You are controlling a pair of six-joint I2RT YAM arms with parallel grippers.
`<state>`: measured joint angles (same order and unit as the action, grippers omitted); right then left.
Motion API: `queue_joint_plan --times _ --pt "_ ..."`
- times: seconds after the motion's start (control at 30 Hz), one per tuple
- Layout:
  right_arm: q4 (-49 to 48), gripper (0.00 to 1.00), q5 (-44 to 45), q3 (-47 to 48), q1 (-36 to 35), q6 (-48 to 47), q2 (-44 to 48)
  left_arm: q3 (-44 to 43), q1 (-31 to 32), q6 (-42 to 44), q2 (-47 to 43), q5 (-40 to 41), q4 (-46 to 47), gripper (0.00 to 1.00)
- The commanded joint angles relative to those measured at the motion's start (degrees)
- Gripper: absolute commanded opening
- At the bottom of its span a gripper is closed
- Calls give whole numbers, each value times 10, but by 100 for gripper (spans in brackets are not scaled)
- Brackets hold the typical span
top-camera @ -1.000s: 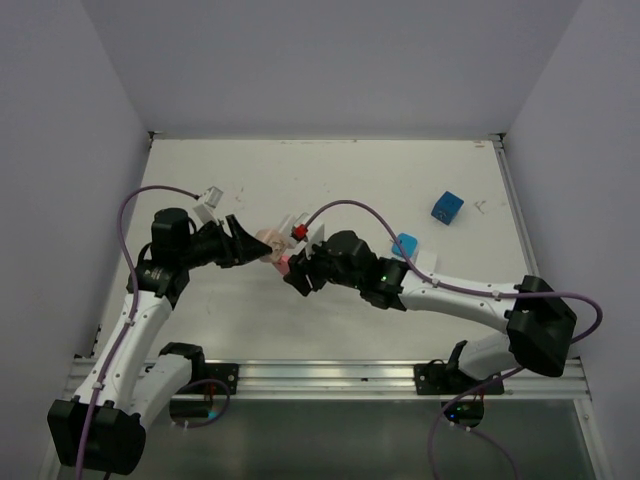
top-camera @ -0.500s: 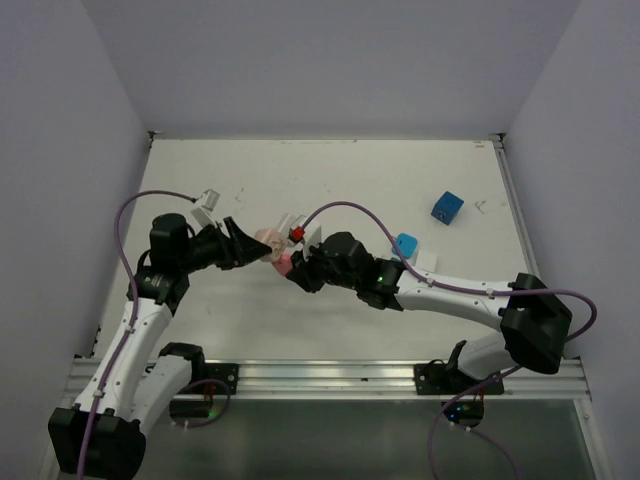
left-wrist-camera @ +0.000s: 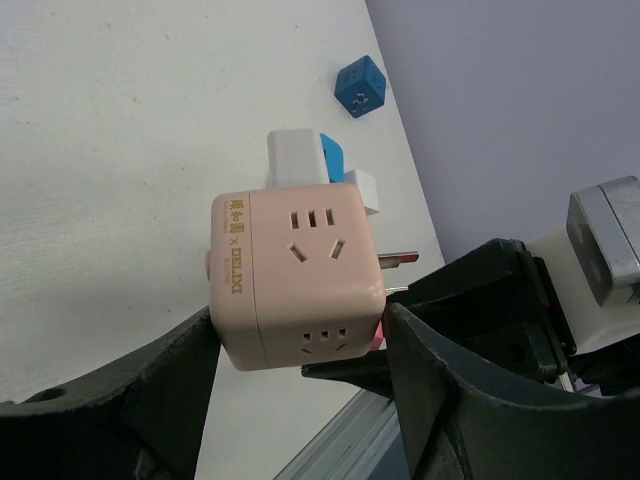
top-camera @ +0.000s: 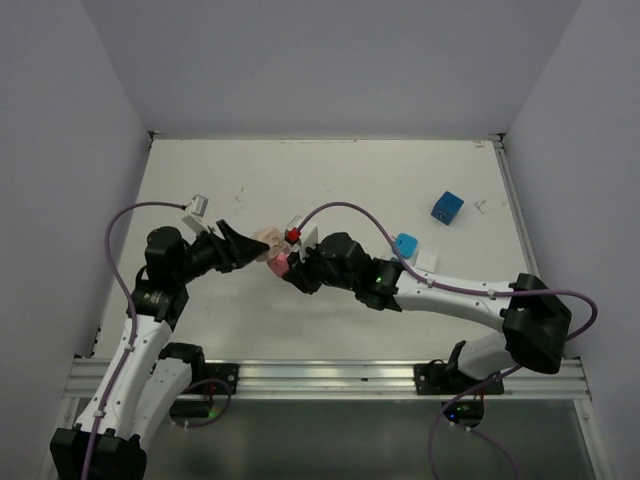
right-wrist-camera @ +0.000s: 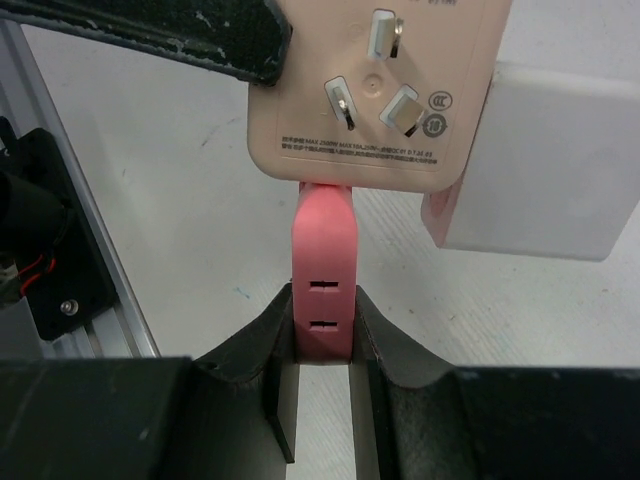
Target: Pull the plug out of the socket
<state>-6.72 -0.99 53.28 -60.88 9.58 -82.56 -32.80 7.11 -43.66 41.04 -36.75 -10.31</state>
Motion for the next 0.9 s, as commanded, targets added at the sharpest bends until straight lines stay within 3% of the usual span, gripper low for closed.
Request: queue_joint_plan --times 0.0,0.37,0.6,0.67,0.8,0.87 --pt "-37 0 8 38 -6 -3 7 18 -2 -49 -24 14 72 69" --pt "-27 0 27 48 -19 -11 -3 31 -3 -58 -25 41 70 75" --pt "-22 0 35 53 -24 -13 -8 48 -1 -63 -28 51 74 65" --pt "-21 0 35 55 -26 -14 -9 51 4 -64 -27 55 78 56" --pt "-14 0 41 55 -27 -12 -10 65 10 -70 -38 76 89 29" --pt "-12 0 47 51 -28 -5 -7 71 10 -75 -53 103 93 6"
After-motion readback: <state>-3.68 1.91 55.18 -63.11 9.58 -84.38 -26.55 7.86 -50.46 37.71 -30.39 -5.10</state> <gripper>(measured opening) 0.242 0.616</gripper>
